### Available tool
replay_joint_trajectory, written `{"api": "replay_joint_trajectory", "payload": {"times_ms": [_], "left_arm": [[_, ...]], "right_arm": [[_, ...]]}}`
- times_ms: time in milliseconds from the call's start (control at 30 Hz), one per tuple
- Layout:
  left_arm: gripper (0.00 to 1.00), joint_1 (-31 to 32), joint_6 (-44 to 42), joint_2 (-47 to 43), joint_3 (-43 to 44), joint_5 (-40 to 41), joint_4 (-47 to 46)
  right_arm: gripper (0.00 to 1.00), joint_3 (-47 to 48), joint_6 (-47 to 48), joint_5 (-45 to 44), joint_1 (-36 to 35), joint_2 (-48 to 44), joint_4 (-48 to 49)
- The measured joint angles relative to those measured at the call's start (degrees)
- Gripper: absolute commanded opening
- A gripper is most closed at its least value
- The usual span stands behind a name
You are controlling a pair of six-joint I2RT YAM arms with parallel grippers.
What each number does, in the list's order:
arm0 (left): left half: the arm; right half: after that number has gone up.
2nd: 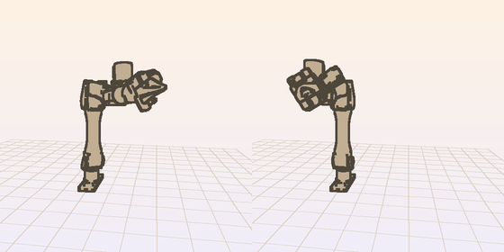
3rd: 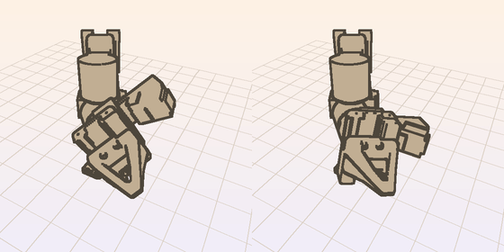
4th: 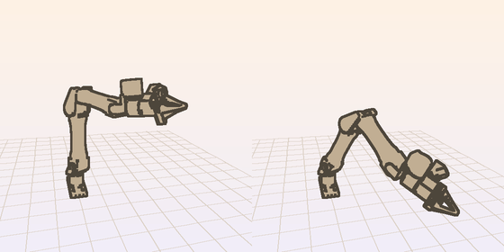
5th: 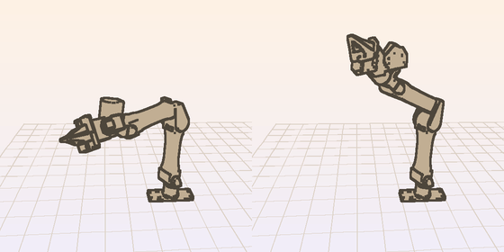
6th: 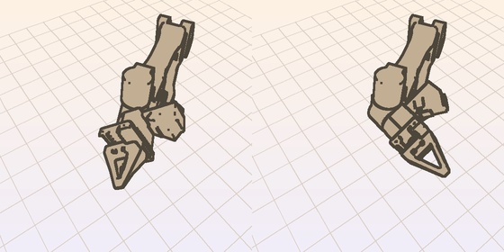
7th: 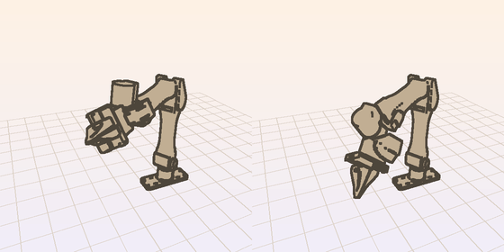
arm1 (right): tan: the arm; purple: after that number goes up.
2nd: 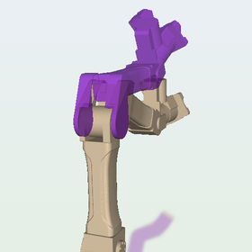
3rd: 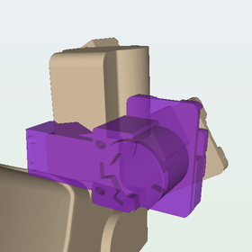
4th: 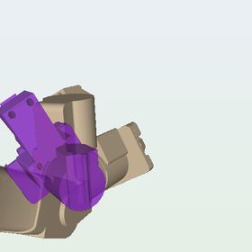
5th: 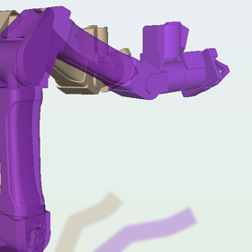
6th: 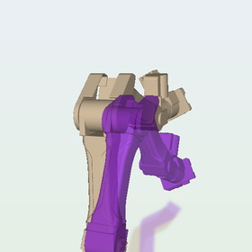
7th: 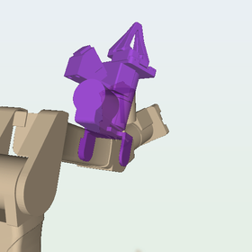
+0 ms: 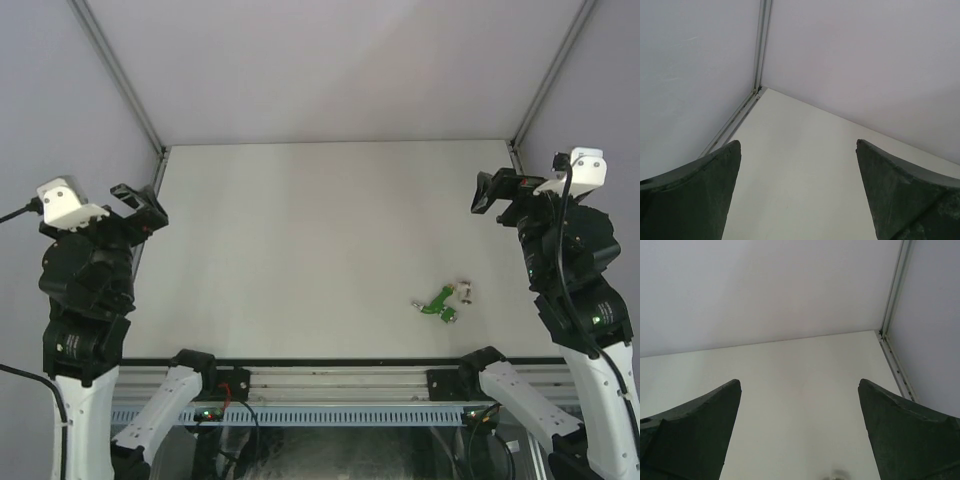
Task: Install the water faucets
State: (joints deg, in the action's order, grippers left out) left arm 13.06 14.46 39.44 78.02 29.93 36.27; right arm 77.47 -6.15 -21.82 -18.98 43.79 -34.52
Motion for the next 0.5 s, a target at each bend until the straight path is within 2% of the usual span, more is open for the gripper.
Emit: {"api": "replay_joint_trajectory", "payload": {"times_ms": [167, 367, 500], "left_arm": [[1.00, -8.4, 0.4, -4.6, -6.5, -8.2, -1.4], [1.00, -18.0, 2.9, -9.4, -19.2, -22.1, -5.8], [1.00, -18.4, 3.0, -7.1, -24.7, -27.5, -5.6]], "right_arm": [[1.00, -4.3, -1.8, 0.8, 2.0, -2.4, -0.7], [1.00, -13.0, -5.7, 2.2, 6.9, -5.3, -3.2], [1.00, -18.2, -9.0, 5.6, 14.1, -4.4, -5.1]]}}
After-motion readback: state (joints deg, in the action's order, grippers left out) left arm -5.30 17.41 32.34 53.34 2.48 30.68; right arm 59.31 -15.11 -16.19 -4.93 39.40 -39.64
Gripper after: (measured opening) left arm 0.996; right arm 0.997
